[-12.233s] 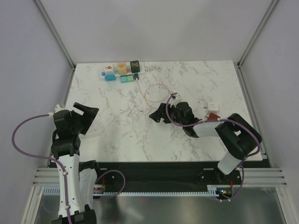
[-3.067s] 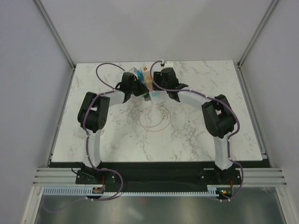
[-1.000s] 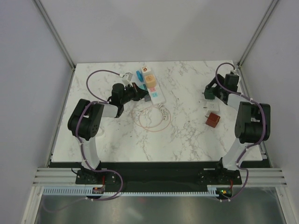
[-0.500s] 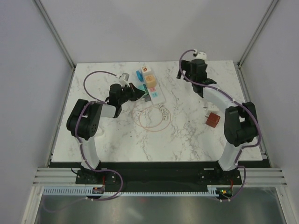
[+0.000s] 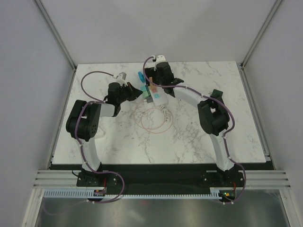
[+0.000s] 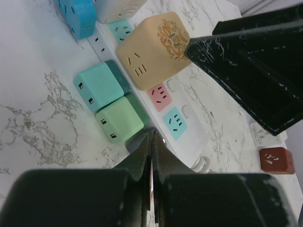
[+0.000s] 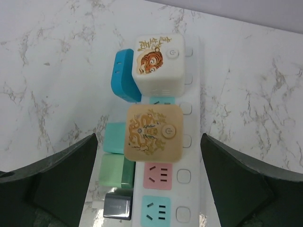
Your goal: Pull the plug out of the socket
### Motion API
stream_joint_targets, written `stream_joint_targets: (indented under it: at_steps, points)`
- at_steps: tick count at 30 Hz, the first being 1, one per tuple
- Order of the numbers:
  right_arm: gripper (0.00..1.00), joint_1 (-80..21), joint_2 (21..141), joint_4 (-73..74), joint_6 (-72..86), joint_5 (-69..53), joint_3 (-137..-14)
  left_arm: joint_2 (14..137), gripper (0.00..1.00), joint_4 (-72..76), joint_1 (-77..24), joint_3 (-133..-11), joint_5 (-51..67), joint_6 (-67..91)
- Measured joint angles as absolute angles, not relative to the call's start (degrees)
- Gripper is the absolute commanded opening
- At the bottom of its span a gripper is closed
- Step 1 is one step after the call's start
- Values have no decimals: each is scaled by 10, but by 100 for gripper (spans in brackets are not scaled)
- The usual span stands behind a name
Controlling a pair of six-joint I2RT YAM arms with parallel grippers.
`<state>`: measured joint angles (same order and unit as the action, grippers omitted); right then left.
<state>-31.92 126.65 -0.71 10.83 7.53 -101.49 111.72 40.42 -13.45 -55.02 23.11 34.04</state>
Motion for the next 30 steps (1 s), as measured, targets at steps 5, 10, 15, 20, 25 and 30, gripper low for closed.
stream_joint_targets:
  at_steps: [5, 10, 15, 20, 25, 30]
  points:
    - [96, -328, 1286, -6, 90, 92, -1052, 1120, 2, 402, -135, -561, 234, 349]
    - [91, -333, 1310, -8, 81, 105, -1066, 1122, 2, 389, -135, -576, 237, 349]
    - [84, -335, 1343, -6, 81, 106, -1076, 1133, 2, 386, -135, -586, 243, 349]
    - [73, -338, 1363, -1, 81, 115, -1082, 1148, 2, 376, -137, -600, 253, 351]
    - [29, -340, 1368, 5, 87, 130, -1092, 1162, 2, 367, -152, -622, 257, 360]
    - [15, -341, 1368, 6, 112, 143, -1092, 1183, 2, 357, -167, -637, 259, 369]
